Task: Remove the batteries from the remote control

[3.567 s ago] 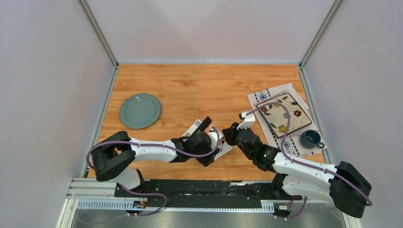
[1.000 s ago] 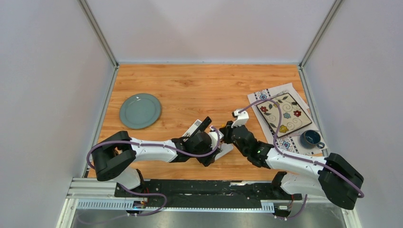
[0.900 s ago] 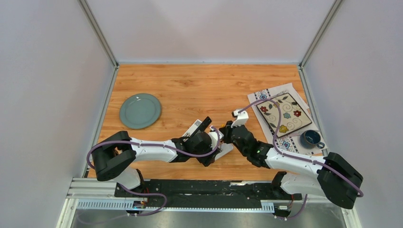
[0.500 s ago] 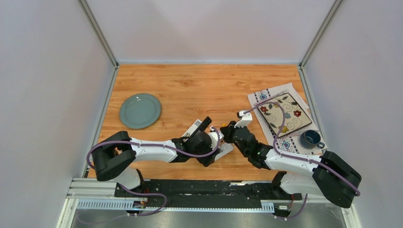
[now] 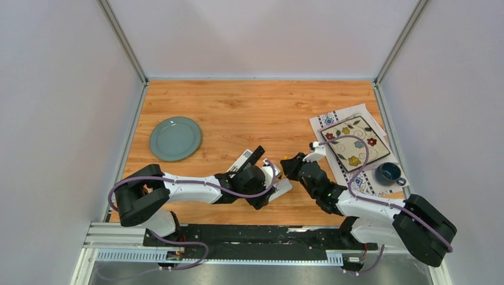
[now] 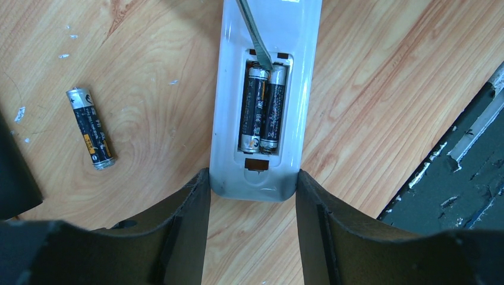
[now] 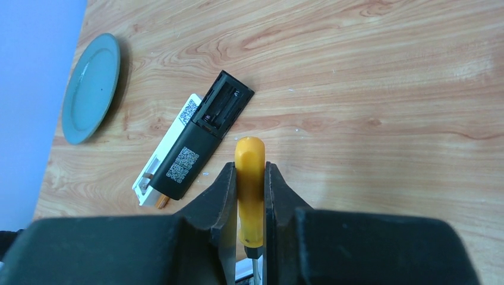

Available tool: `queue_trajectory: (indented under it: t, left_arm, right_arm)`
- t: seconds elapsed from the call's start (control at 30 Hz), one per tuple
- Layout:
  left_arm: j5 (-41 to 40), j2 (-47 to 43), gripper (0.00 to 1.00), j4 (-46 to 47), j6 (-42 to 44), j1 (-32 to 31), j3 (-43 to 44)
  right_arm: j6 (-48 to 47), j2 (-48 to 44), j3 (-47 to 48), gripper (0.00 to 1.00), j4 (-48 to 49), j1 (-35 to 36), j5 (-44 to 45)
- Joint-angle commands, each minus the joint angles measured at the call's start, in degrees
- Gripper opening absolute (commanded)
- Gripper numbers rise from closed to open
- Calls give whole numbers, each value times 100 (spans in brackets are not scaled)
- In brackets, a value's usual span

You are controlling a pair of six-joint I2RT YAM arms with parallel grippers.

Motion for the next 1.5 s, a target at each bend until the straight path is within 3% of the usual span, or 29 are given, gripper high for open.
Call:
queue_trajectory:
  t: [0.0, 0.6, 1.1, 1.47]
  left_arm:
    - [122, 98, 0, 227, -171, 11, 75]
    - [140, 195, 0, 368, -224, 11, 31]
    - [96, 168, 0, 359, -224, 11, 13]
    - [96, 160, 0, 342, -215, 19, 13]
  right_arm:
    - [695, -226, -151, 0, -6, -135, -1092]
    - [774, -630, 25, 0, 328, -241, -2007]
    - [81, -1123, 262, 0, -814, -540, -1129]
    - [-272, -455, 675, 0, -981, -610, -443]
